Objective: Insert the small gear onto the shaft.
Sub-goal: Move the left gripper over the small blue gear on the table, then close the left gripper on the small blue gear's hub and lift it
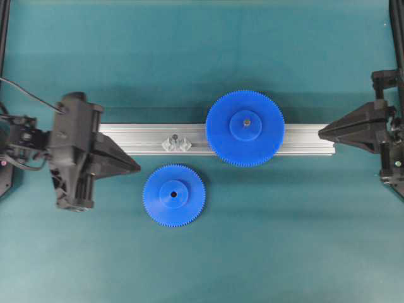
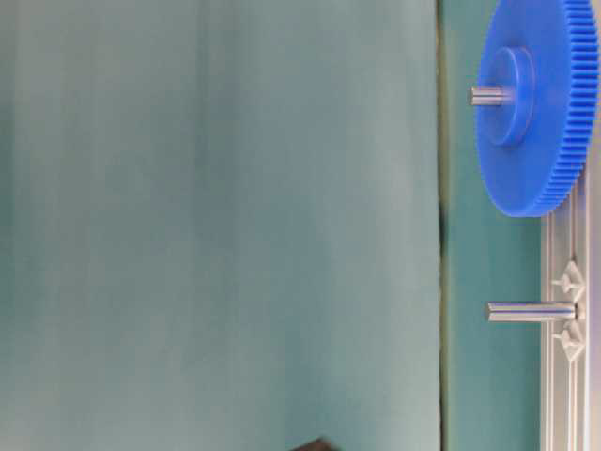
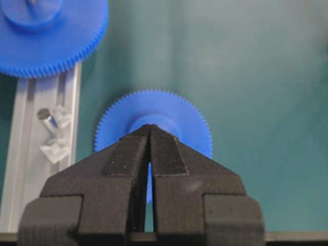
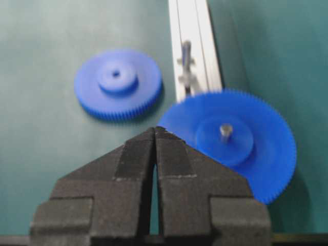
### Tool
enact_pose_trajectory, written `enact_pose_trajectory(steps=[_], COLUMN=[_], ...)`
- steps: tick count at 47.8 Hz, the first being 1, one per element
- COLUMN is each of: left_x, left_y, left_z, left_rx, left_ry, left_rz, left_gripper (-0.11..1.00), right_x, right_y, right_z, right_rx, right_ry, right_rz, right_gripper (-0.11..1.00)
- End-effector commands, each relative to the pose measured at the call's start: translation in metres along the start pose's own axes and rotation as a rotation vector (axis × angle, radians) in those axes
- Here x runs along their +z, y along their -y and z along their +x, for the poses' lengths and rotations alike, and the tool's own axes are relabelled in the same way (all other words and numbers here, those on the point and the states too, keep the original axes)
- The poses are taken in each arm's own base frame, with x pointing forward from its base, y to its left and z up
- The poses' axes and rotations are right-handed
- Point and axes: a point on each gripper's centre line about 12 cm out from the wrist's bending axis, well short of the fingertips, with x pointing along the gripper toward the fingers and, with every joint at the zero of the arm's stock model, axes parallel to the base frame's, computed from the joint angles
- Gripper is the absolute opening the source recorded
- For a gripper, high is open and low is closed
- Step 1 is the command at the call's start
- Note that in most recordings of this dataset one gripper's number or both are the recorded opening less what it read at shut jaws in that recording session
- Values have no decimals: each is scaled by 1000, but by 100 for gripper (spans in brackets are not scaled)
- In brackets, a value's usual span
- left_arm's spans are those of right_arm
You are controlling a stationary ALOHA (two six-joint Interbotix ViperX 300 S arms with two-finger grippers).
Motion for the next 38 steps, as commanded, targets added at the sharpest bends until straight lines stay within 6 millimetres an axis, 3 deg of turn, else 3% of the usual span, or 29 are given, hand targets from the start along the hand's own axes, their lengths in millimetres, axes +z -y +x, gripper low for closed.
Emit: enact_pose_trajectory(steps=[1,15,20,23,33,38], left_x=[7,6,5,5,4,-3], left_y=[5,13,13,13,13,13], left_z=[11,58,73,79,96,108], left_rx=[-11,-15,-7,-3,7,13], left_ry=[-16,-138,-208,-246,-347,-408], left_rz=[8,29,30,31,44,48], left_gripper=[-1,-1,7,21,80,92], right_x=[7,-6,-9,-10,-9,-11], right_y=[3,7,7,7,7,7], right_z=[0,-2,-3,-3,-4,-4], right_rx=[-14,-34,-35,-36,-36,-39], right_ry=[-10,-115,-163,-177,-181,-184], right_rz=[19,29,28,30,29,23], right_gripper=[3,3,3,3,3,3])
